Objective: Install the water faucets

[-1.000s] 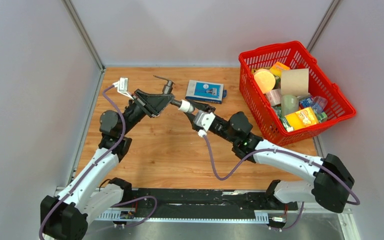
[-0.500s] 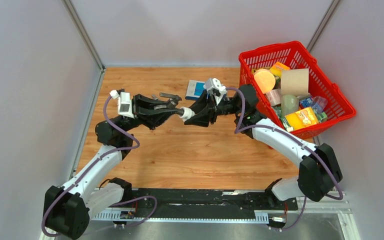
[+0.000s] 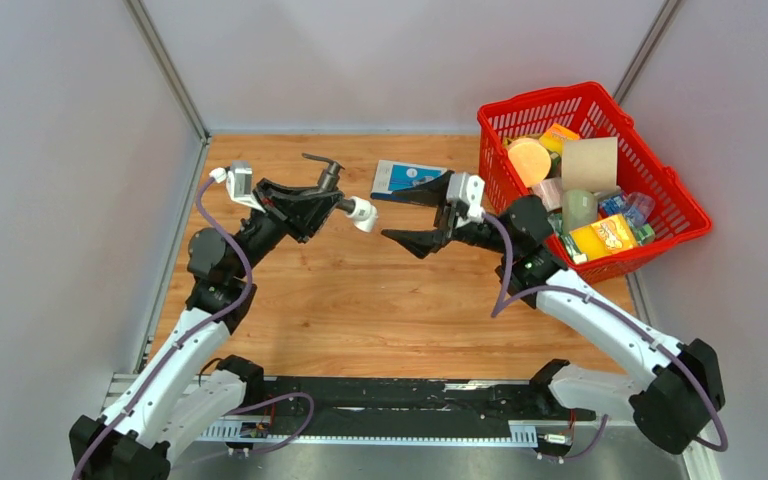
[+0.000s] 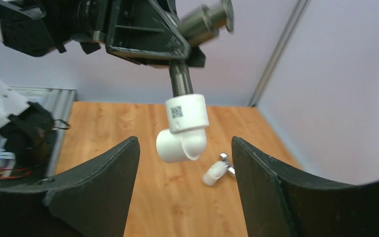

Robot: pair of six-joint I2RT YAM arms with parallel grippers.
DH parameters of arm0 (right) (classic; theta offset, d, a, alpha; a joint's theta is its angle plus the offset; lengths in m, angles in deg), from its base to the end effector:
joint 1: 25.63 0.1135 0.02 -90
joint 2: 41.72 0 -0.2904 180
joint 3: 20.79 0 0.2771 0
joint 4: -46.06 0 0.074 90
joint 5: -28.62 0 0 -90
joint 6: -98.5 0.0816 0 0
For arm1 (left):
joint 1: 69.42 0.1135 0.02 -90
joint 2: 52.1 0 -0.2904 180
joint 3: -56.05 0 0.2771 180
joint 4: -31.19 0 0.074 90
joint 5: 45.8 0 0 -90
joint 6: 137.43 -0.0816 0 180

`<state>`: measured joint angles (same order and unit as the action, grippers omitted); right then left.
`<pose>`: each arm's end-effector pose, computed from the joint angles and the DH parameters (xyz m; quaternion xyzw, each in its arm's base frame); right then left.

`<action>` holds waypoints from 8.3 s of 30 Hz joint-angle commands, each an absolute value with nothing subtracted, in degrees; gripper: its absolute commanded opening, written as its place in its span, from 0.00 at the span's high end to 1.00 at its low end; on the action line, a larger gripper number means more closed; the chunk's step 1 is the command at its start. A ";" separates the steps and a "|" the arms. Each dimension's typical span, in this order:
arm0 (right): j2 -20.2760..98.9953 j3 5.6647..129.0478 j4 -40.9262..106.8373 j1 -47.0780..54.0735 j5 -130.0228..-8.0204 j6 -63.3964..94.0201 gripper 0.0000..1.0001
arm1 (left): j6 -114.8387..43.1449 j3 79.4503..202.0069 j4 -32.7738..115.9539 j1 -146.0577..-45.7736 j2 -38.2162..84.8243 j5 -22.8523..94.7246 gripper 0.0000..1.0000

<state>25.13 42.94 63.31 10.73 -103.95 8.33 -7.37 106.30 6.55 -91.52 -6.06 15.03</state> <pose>0.2190 0.2298 0.3982 -0.4514 0.4542 0.4404 0.6292 0.1907 -0.1204 0.4130 0.1373 0.5201 -0.5398 0.6475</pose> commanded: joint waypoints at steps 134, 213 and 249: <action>43.35 51.58 79.43 4.25 -116.40 51.91 1.00 | -7.24 105.39 -45.69 -91.48 12.85 -11.69 1.00; 38.78 48.93 73.02 11.11 -127.38 21.40 0.97 | -11.04 113.73 -2.01 -91.39 -3.14 -22.57 1.00; 27.62 38.92 68.54 22.80 -85.29 -16.47 0.00 | 8.38 109.26 19.53 -91.39 -8.16 24.60 1.00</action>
<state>28.80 38.73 65.21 22.12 -90.26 -12.87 6.42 109.49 23.42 -91.31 -6.30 22.94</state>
